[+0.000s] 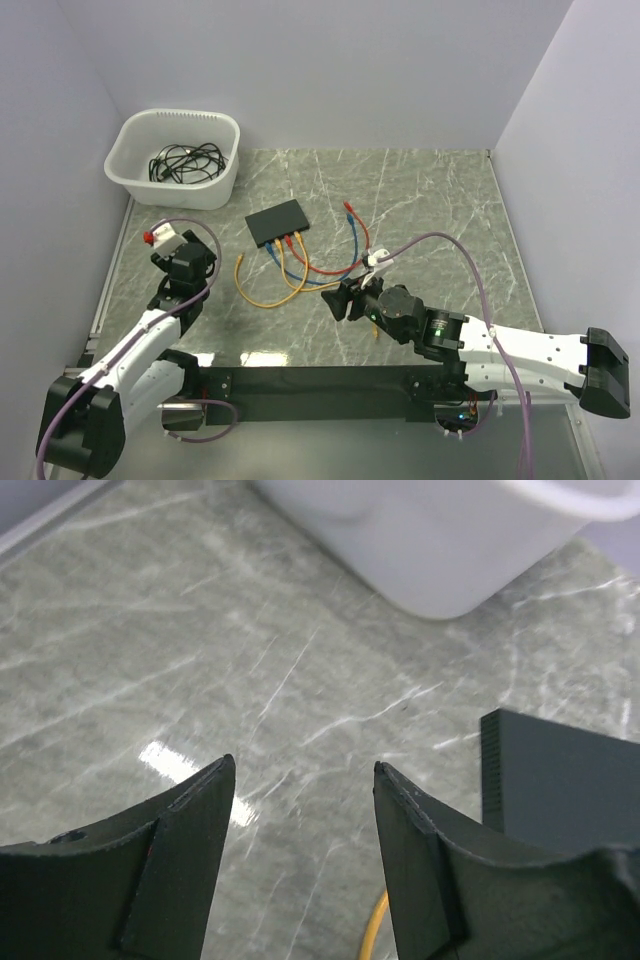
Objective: Insert the plug into the switch port
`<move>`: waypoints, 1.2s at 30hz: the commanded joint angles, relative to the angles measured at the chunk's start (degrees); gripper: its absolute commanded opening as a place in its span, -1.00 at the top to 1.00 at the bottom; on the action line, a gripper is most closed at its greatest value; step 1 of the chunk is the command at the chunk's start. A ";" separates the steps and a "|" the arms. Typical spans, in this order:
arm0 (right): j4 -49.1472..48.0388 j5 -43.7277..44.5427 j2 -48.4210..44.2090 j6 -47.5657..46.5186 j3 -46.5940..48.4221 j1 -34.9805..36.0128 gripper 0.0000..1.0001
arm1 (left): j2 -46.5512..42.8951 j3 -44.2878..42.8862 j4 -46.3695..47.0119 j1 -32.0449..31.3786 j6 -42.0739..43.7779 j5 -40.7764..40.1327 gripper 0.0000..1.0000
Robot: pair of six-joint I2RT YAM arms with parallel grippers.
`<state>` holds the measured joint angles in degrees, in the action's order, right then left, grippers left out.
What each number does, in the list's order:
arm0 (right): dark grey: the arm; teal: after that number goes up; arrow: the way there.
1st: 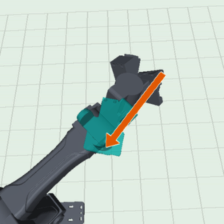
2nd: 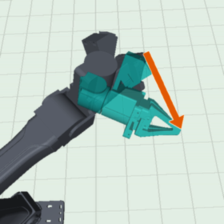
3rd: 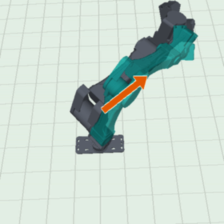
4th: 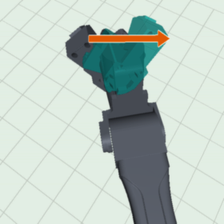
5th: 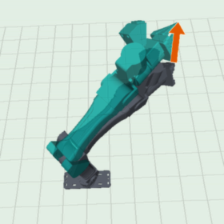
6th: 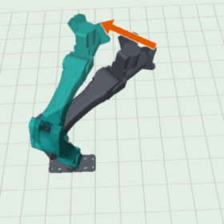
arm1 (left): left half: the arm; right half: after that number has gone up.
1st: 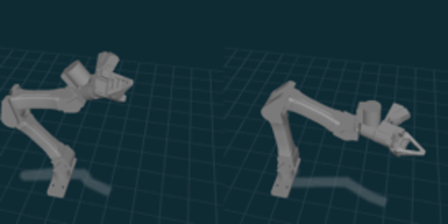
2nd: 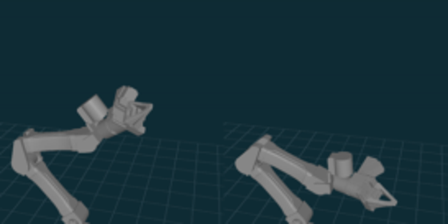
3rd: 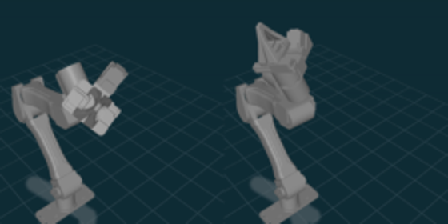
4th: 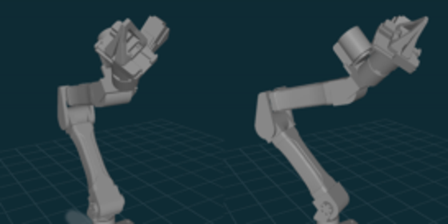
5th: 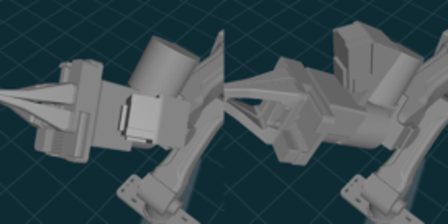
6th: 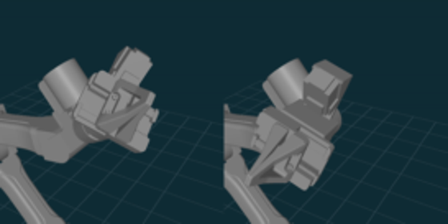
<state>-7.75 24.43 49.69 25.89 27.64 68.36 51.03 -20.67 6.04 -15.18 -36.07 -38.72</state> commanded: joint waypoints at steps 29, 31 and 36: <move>-5.26 -2.71 2.60 1.01 -1.10 0.72 -0.32 | 26.85 0.09 44.65 6.92 21.92 8.93 -0.01; -5.00 -2.72 2.25 0.92 -1.27 0.64 -0.32 | 25.71 2.54 49.31 6.92 22.80 6.66 0.01; -4.20 -1.84 2.42 1.27 -0.92 0.72 -0.33 | 25.34 11.07 66.85 7.44 23.50 3.83 -0.06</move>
<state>-10.63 21.56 52.31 26.55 25.47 68.66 76.44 -13.89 57.47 -8.40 -13.98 -32.03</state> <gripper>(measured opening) 0.664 0.511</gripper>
